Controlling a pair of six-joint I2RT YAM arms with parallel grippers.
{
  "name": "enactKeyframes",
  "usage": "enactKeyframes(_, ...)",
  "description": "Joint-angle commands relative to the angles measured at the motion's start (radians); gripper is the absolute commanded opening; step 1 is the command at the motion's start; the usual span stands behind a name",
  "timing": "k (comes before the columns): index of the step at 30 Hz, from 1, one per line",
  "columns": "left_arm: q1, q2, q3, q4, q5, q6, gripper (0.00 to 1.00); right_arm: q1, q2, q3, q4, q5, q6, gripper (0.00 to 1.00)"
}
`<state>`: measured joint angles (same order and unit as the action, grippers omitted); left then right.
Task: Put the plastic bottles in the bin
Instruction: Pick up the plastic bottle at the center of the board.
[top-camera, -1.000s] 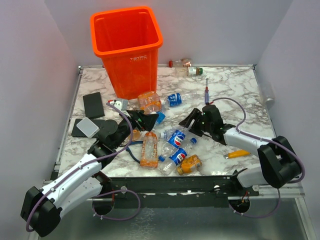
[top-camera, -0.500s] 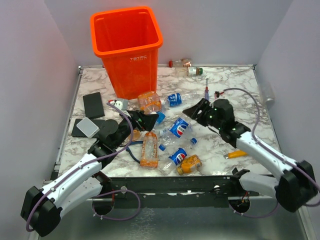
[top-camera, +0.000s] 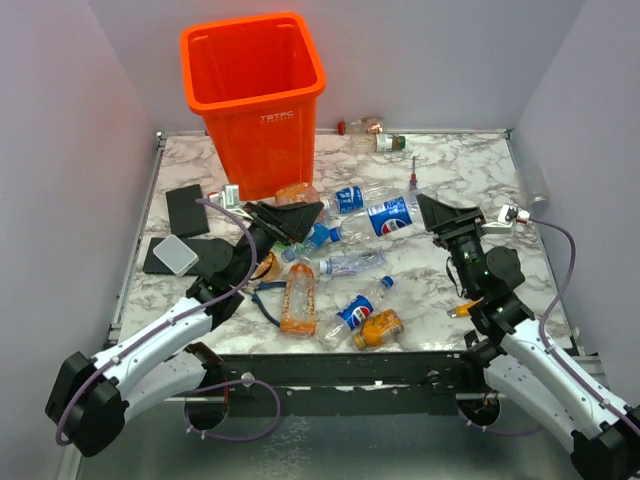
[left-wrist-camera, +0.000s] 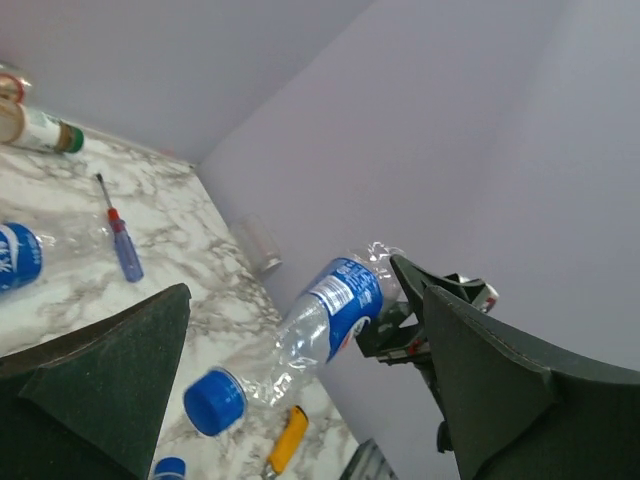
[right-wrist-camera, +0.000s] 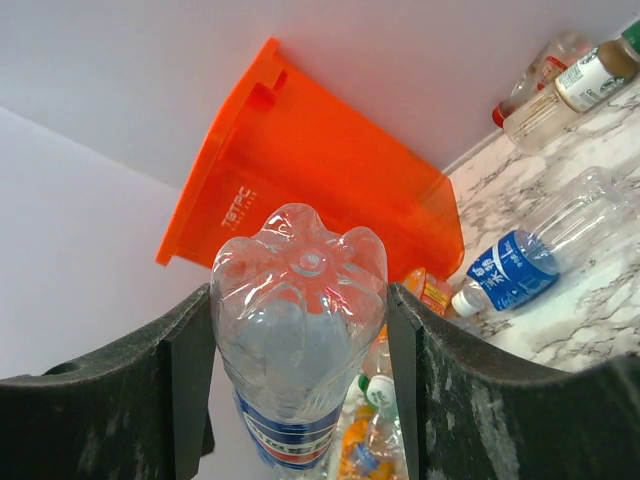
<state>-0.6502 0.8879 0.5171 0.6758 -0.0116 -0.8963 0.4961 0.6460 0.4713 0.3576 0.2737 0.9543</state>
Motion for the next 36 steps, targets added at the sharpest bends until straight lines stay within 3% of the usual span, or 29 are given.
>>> enactKeyframes(1, -0.055, 0.107, 0.028, 0.182, 0.049, -0.138, 0.99, -0.001, 0.021, -0.042, 0.234, 0.116, 0.113, 0.30)
enactKeyframes(8, -0.160, 0.234, 0.043, 0.308, 0.083, -0.161, 0.99, -0.002, 0.093, -0.044, 0.391, 0.081, 0.201, 0.29)
enactKeyframes(21, -0.188, 0.330, 0.143, 0.431, 0.069, -0.123, 0.99, -0.001, 0.128, -0.081, 0.460, -0.098, 0.344, 0.29)
enactKeyframes(24, -0.202, 0.359, 0.177, 0.451, 0.083, -0.100, 0.88, -0.002, 0.144, -0.110, 0.502, -0.126, 0.368, 0.28)
enactKeyframes(29, -0.213, 0.381, 0.183, 0.465, 0.104, -0.092, 0.64, -0.002, 0.099, -0.110, 0.429, -0.102, 0.342, 0.28)
enactKeyframes(30, -0.215, 0.382, 0.178, 0.465, 0.106, -0.090, 0.64, -0.001, 0.092, -0.109, 0.421, -0.097, 0.335, 0.28)
enactKeyframes(33, -0.219, 0.383, 0.161, 0.465, 0.107, -0.087, 0.79, -0.001, 0.081, -0.119, 0.426, -0.076, 0.334, 0.28)
enactKeyframes(34, -0.222, 0.384, 0.158, 0.466, 0.104, -0.086, 0.77, -0.002, 0.085, -0.122, 0.437, -0.079, 0.336, 0.28)
enactKeyframes(36, -0.225, 0.387, 0.158, 0.470, 0.107, -0.078, 0.59, -0.001, 0.103, -0.120, 0.448, -0.098, 0.336, 0.28)
